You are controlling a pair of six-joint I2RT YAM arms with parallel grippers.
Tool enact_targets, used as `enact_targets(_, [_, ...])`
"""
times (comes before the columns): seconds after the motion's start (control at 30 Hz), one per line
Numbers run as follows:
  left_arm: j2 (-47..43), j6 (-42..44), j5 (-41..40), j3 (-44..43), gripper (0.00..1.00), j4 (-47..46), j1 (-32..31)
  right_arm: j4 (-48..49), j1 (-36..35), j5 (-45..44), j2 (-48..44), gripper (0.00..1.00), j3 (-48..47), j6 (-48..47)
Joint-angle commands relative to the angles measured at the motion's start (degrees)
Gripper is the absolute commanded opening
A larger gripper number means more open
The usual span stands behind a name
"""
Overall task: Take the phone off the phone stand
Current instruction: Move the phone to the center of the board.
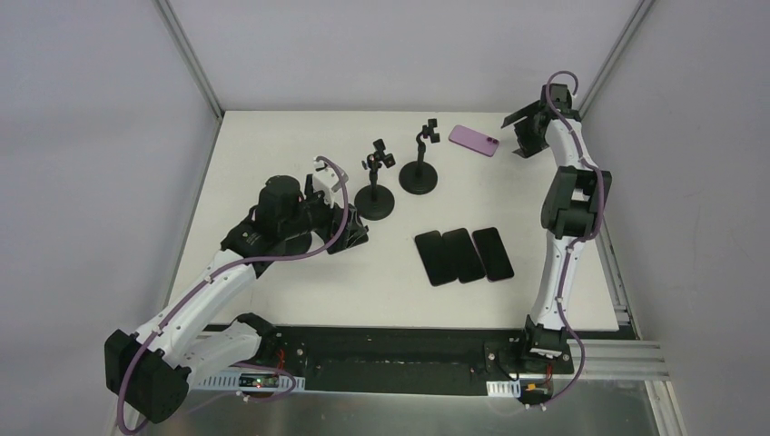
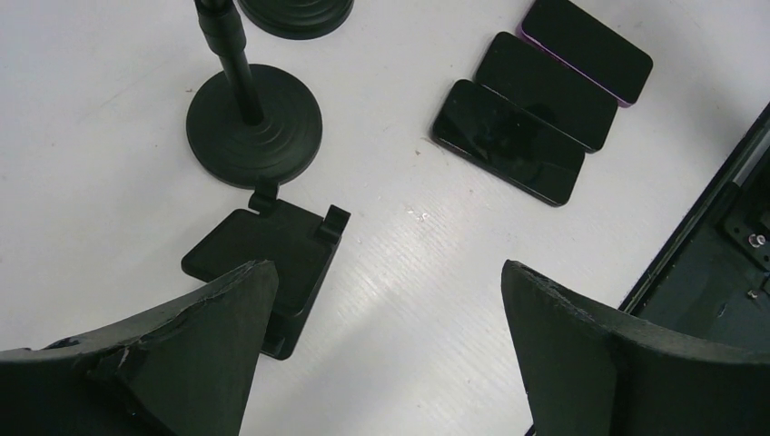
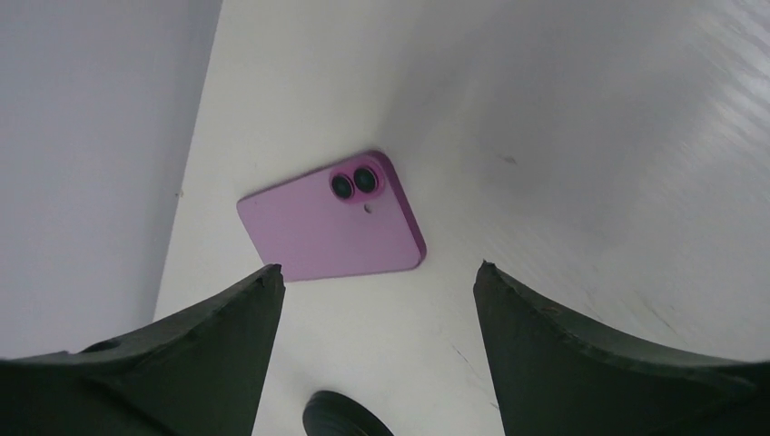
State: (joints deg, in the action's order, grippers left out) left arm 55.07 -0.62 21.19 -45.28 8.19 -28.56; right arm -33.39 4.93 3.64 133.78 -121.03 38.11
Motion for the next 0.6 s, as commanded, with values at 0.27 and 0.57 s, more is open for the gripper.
enact_targets(0.27, [0.5,2.9,1.0,-3.4,0.99,1.9,-0.4,9.3,1.8,7.2,12.1,0.7,-11.0,16.0])
enact_targets(0.57, [1.2,3.2,1.0,-3.6,0.99,2.3,-0.4,11.9,2.6,5.3,18.8,0.51,-16.0,20.5])
